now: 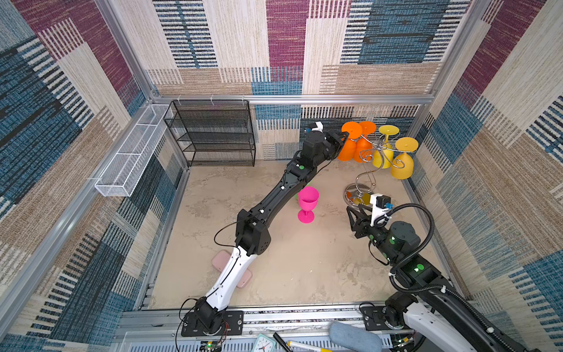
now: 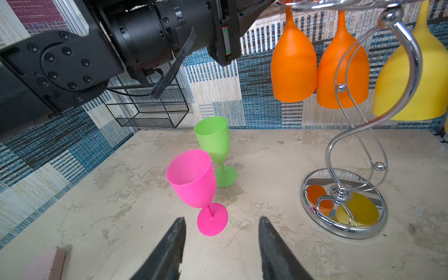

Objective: Take the wine glass off the wine glass rack
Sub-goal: Pick up the wine glass from the wine glass rack.

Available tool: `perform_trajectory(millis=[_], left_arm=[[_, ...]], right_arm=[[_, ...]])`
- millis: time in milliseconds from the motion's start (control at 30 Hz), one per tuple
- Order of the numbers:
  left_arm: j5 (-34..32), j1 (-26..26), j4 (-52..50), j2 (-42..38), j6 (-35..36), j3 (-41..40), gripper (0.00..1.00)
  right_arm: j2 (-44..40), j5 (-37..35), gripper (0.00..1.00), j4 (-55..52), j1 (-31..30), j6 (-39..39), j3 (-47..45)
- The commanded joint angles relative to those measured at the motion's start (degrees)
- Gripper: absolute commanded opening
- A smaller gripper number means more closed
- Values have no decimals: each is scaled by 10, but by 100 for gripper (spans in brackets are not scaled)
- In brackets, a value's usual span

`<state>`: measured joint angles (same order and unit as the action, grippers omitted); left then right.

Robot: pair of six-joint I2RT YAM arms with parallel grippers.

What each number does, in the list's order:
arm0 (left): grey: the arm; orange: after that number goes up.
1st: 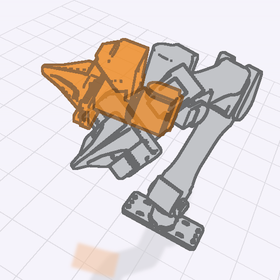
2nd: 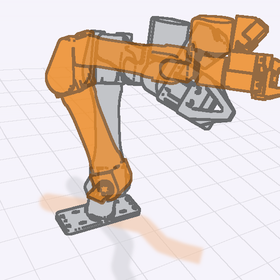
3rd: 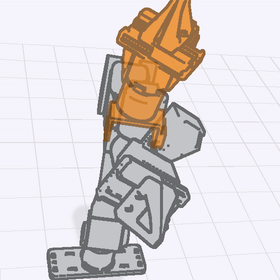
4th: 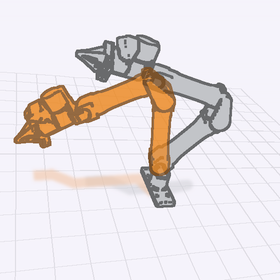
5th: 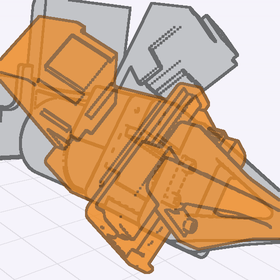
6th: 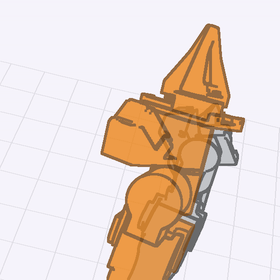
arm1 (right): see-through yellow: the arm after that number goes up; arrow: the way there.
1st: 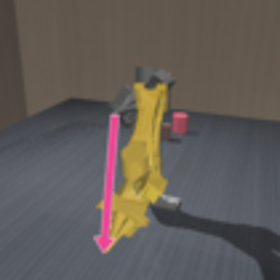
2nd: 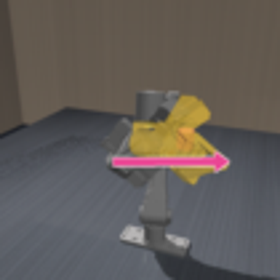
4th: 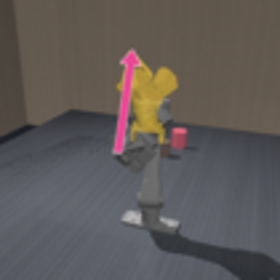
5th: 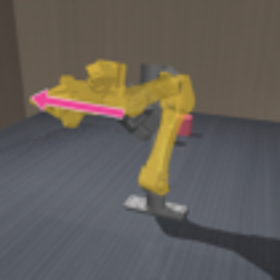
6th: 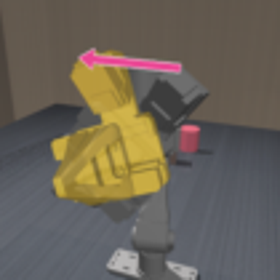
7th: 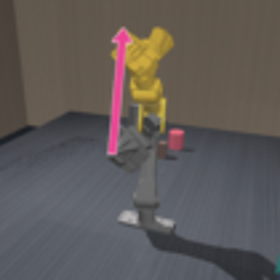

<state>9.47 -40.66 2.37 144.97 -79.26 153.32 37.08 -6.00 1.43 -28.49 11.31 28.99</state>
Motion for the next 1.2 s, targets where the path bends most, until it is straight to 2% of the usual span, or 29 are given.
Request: perform_trajectory(millis=[0, 267, 1167], left_arm=[[23, -2, 32, -8, 6, 4, 0], [33, -6, 39, -50, 18, -45, 0], [98, -11, -8, -64, 9, -62, 0]], right_arm=[[-2, 1, 51, 20, -1, -3, 4], [-8, -1, 51, 15, -1, -2, 6], [-17, -8, 51, 6, -2, -2, 5]])
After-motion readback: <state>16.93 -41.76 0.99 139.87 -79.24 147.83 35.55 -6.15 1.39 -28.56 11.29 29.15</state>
